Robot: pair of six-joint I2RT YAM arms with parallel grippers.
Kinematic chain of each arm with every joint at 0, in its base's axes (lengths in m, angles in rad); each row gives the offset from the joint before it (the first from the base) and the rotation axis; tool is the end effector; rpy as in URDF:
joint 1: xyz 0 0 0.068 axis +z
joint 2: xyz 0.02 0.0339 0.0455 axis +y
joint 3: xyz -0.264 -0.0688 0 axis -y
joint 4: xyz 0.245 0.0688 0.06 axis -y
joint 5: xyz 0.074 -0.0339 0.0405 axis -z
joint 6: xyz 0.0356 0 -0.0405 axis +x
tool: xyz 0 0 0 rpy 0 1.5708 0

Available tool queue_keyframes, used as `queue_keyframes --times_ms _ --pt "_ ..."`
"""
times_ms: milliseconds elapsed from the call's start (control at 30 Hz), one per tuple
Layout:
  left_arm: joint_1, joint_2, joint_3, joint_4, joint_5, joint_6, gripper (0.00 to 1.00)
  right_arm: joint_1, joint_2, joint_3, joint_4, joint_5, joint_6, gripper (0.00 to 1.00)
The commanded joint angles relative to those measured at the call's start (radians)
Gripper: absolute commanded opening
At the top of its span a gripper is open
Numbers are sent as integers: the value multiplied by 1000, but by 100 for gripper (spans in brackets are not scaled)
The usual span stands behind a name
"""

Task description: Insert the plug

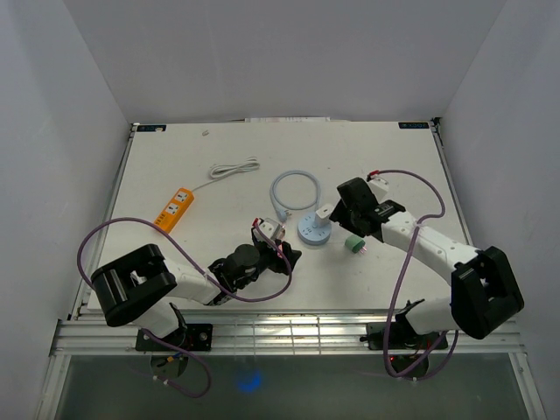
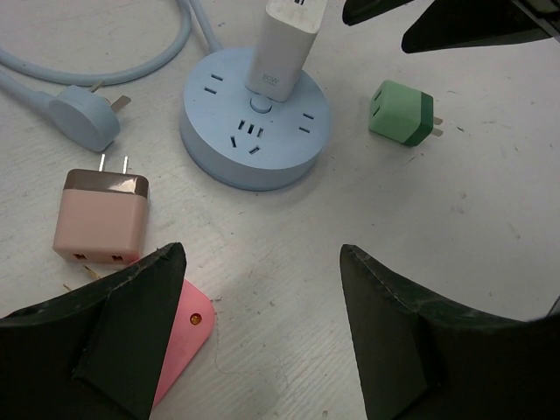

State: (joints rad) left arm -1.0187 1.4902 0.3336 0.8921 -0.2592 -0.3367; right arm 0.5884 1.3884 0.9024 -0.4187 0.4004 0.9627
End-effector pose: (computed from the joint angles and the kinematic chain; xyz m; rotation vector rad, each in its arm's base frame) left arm 0.1425 -0.2140 0.1482 0.4513 1.8315 -0.7099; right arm 0.2429 0.1454 0.2278 0.6088 2.3143 0.2323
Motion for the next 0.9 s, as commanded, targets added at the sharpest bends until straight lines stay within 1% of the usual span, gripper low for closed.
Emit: queue_keyframes --times_ms 0,133,200,233,333,433,633,867 --pt "2 -25 28 -7 11 7 82 -19 -80 -48 11 44 -76 64" --pt "2 -13 39 -4 32 -8 83 -33 -178 -123 -2 64 -91 66" --pt "2 -15 41 -5 34 -10 83 -36 -202 -145 -31 77 -73 71" --pt "2 -16 39 -5 31 -10 83 -38 -206 -148 -41 80 -64 76" --pt "2 -24 35 -5 26 -10 83 -41 -193 -149 -71 86 -39 88" --pt "2 -30 32 -4 20 -5 83 -50 -161 -146 -80 63 -12 91" --pt "2 -33 27 -1 9 1 83 -64 -82 -119 -81 22 67 90" --pt "2 -34 28 -1 8 4 83 -71 -2 -83 -126 12 156 84"
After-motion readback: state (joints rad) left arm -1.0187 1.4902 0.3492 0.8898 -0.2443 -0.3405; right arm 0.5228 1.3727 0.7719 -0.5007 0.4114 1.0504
